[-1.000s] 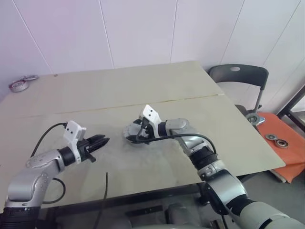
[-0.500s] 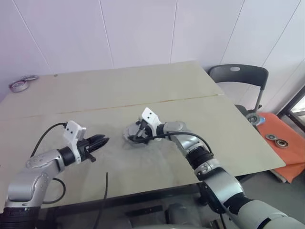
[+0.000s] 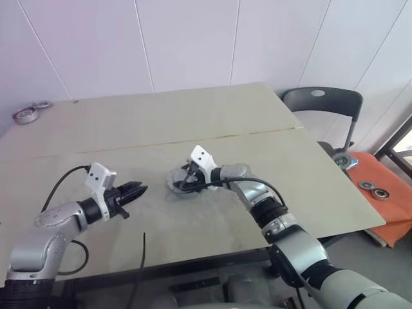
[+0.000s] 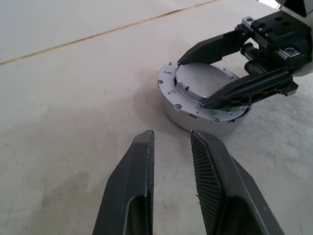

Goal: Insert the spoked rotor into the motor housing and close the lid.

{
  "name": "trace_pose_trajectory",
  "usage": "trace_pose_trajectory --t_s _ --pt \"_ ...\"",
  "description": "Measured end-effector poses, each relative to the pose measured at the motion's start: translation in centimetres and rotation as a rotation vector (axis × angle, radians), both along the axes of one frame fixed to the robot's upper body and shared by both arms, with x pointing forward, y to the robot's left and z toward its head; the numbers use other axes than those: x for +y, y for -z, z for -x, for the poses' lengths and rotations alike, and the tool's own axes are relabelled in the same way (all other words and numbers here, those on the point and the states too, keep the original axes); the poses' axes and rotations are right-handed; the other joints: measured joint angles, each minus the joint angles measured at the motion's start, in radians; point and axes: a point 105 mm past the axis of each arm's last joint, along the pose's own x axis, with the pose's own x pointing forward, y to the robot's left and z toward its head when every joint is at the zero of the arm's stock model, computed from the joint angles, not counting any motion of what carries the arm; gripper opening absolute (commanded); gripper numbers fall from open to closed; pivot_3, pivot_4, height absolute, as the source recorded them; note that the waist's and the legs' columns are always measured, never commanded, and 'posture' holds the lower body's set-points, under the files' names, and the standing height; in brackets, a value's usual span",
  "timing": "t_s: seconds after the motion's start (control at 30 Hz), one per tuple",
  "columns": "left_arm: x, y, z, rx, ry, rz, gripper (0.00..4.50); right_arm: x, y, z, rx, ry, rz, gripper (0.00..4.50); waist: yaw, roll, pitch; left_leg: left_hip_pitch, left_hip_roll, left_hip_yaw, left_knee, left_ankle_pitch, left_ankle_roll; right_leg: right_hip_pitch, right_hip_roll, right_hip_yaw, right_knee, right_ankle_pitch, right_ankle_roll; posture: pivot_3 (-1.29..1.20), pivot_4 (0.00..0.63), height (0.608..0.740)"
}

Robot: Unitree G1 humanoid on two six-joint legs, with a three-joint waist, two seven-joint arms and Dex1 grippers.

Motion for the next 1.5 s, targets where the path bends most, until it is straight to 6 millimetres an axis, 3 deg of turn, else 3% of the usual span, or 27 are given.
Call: trace_pose_trajectory --t_s 0.4,0.73,1.5 --pt "-0.1 -0.2 -0.1 -0.008 0.001 0.000 1.23 0.0 -0.3 0.1 0.037 -0.027 -0.009 3.06 0.000 0.000 0.000 0.000 0.000 0.000 0.000 0.000 0.000 0.000 0.000 0.000 0.000 0.000 0.000 0.00 0.000 0.740" --pt "-0.1 -0.2 -0.2 -0.008 -0.001 0.001 1.23 0.1 -1.9 -0.1 0.139 -0.065 -0.070 3.06 0.000 0.000 0.000 0.000 0.000 0.000 0.000 0.000 0.000 0.000 0.000 0.000 0.000 0.001 0.002 0.00 0.000 0.740" --pt "0.1 0.1 -0.1 0.001 -0.018 -0.003 1.23 -0.8 -0.7 -0.5 0.066 -0.185 0.061 3.06 -0.002 0.000 0.000 0.000 0.000 0.000 -0.001 0.000 0.000 0.000 0.000 0.000 0.000 0.002 0.001 0.00 0.000 0.740"
